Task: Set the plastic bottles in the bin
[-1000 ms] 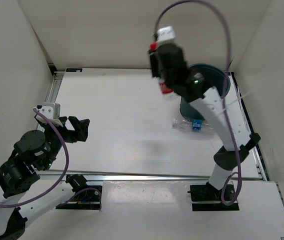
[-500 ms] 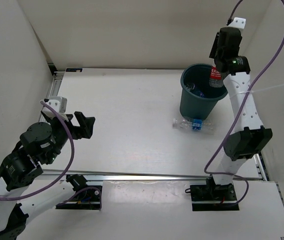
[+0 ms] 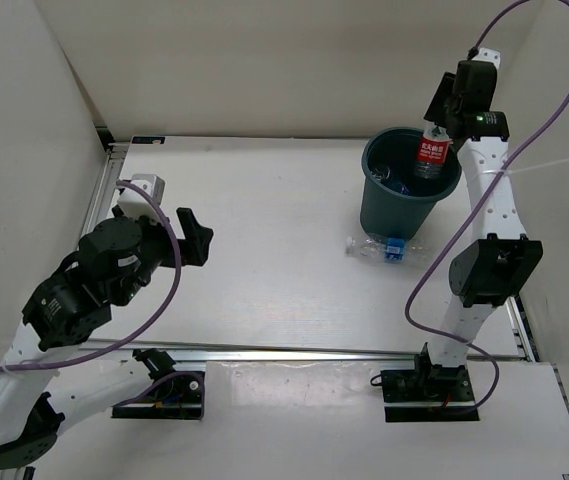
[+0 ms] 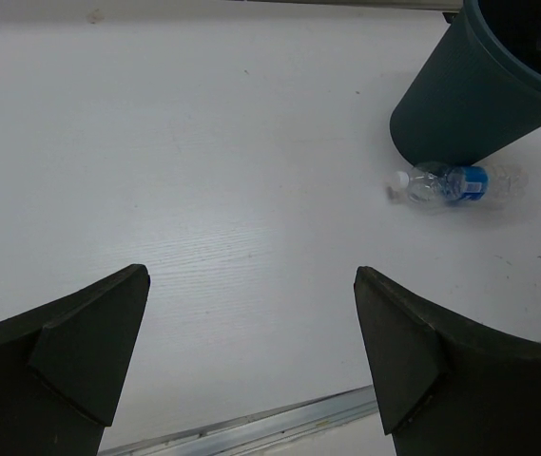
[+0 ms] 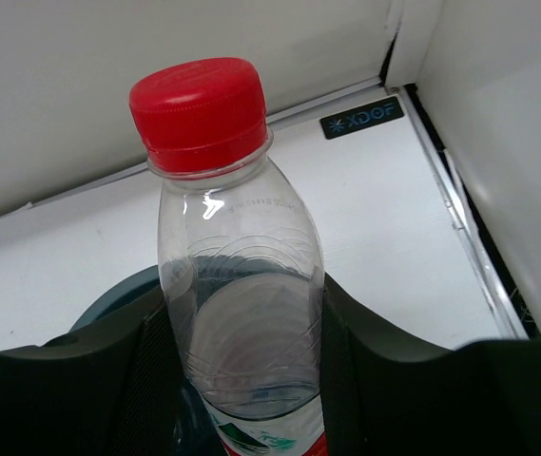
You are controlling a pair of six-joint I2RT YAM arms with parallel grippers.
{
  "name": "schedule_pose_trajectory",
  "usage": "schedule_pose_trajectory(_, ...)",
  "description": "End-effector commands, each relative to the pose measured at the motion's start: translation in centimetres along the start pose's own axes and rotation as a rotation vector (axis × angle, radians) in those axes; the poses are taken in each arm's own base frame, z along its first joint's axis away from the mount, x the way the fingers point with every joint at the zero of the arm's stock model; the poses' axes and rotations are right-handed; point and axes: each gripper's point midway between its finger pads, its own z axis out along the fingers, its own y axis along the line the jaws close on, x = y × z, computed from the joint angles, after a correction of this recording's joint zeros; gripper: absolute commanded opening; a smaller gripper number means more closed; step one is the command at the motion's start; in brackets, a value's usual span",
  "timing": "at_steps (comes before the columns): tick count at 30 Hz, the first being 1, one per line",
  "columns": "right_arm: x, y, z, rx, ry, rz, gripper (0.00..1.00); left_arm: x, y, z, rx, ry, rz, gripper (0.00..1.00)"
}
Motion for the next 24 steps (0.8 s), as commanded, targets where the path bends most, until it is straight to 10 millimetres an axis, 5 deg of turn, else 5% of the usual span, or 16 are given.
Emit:
schedule_pose_trajectory(1, -0.3, 2.2, 0.8, -0.07, -0.006, 0.027, 0.21, -1.1, 0.0, -1.0, 0.005, -0.019, -0.021, 1.0)
schedule_pose_trajectory(7, 1.0, 3.2, 1.2, -0.09, 0.022, 0.015, 0.26, -1.1, 0.3, -1.1, -0.011, -0.027, -0.054, 1.0)
schedule_pose_trajectory(10, 2.3, 2.9, 1.4, -0.082, 0.053, 0.009, 0.5, -0.5, 0.5, -1.0, -0.018, -0.009, -0.044, 1.0)
schedule_pose_trajectory(20, 4.1, 6.3, -0.1, -0.192, 0.103, -0.037, 0.62, 0.0, 0.8, -0.8, -0.026, -0.015, -0.047, 1.0)
schedule_pose_trajectory(24, 3.8, 7.0, -1.5, -0.229, 0.095, -0.047, 0.89, 0.3, 1.4, -1.4, -0.018, -0.064, -0.082, 1.0)
